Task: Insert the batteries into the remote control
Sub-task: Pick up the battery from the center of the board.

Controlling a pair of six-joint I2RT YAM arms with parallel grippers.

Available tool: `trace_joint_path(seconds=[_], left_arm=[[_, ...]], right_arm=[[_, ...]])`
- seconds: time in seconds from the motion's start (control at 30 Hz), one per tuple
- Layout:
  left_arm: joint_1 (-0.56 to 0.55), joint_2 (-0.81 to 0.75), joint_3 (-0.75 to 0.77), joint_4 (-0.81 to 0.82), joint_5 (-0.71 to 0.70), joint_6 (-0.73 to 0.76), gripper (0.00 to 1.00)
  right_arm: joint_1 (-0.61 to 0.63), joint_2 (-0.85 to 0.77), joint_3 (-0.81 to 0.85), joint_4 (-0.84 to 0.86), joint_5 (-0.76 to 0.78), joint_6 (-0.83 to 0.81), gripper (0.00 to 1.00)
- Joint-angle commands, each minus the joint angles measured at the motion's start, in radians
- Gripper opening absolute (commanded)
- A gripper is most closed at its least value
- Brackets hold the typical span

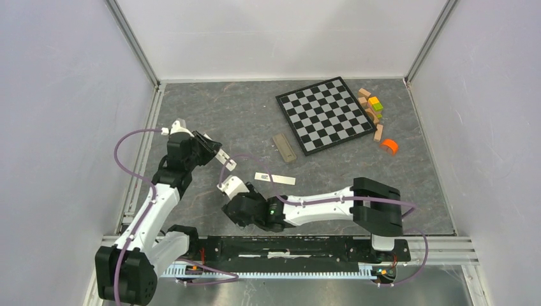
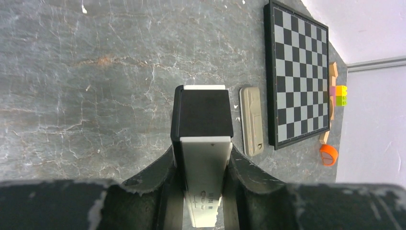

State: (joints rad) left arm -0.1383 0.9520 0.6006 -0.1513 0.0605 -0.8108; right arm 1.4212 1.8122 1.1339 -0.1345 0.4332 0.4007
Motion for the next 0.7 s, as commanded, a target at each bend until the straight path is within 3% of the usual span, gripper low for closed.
trace_joint_path(seconds=[0.0, 0.1, 0.23, 0.4, 0.67], left_arm=[[0.007, -0.019, 0.079, -0.028, -0.032, 0.089, 0.02], [0.01, -0.018, 0.094, -0.052, -0.029, 0.124, 0.02], [0.014, -0.023, 0.115, -0.11, -0.09, 0.172, 0.02], [0.013, -0.089, 0.093, -0.114, -0.179, 0.177, 0.02], [0.016, -0.108, 0.11, -0.139, -0.211, 0.195, 0.02]], right_arm=[[-0.001, 0.071, 0.146, -0.214, 0.161, 0.258, 0.77], [0.001, 0.102, 0.173, -0.294, 0.186, 0.402, 0.74], [0.017, 0.147, 0.21, -0.358, 0.163, 0.542, 0.61], [0.046, 0.232, 0.32, -0.436, 0.165, 0.664, 0.61], [0.066, 0.335, 0.471, -0.601, 0.201, 0.795, 0.6]])
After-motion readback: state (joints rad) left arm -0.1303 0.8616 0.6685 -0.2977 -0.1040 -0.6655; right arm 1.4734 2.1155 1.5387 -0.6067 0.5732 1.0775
